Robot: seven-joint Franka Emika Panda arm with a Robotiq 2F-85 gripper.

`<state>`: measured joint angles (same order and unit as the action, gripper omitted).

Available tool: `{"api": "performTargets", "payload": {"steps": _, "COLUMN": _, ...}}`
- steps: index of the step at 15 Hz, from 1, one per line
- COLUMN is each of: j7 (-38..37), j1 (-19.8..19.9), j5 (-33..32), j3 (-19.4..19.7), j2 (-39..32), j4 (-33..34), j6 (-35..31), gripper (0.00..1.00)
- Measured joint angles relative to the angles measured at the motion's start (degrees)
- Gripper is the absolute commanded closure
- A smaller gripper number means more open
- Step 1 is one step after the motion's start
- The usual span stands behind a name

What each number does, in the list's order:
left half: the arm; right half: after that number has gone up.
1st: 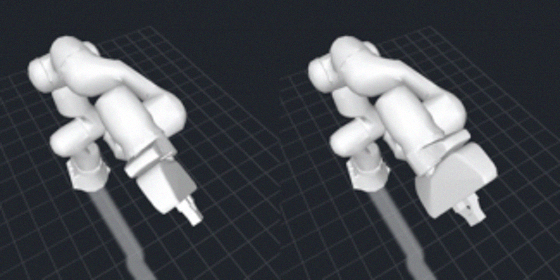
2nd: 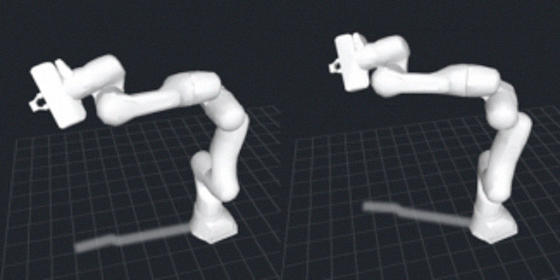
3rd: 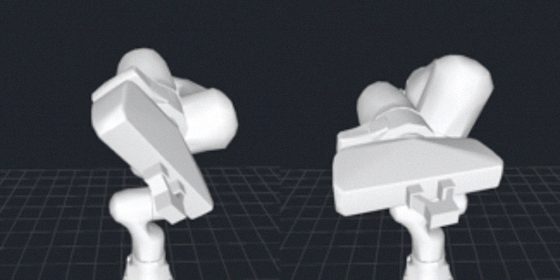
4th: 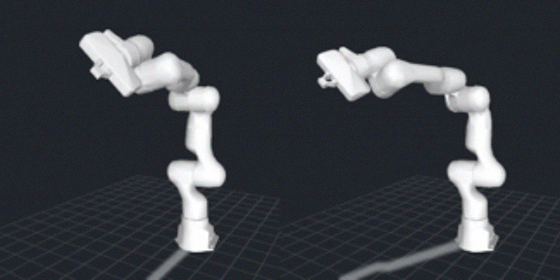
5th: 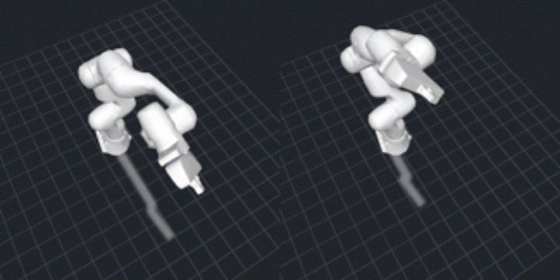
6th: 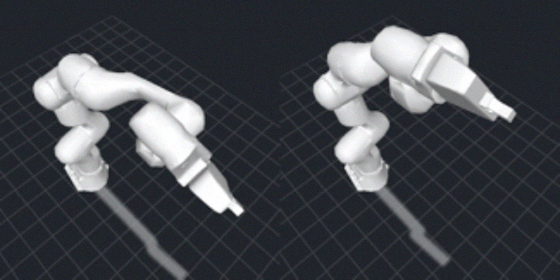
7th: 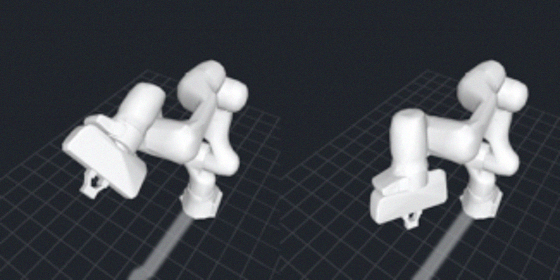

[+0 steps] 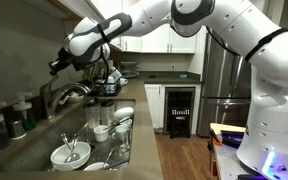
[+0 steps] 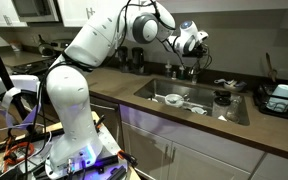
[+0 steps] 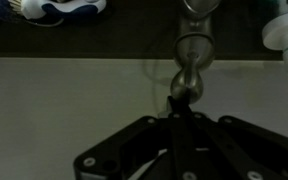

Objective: Turn off the faucet of the sink.

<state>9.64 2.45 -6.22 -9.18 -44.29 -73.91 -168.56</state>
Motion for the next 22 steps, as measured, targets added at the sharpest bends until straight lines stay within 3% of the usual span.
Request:
{"api": "performTargets", "payload": {"steps": 13, "j7": -0.3, "j1": -5.2, "j5": -0.2, "j3": 8.6, "j2": -0.1, "j4": -2.1, "j6": -5.8, "gripper": 0.97}}
{"api": "performTargets", "payload": {"steps": 22, "j7": -2.0, "j1": -6.8, "j5": -0.2, "j3": 12.0, "j2": -0.1, "j4": -6.4, "j6": -10.0, "gripper": 0.97}}
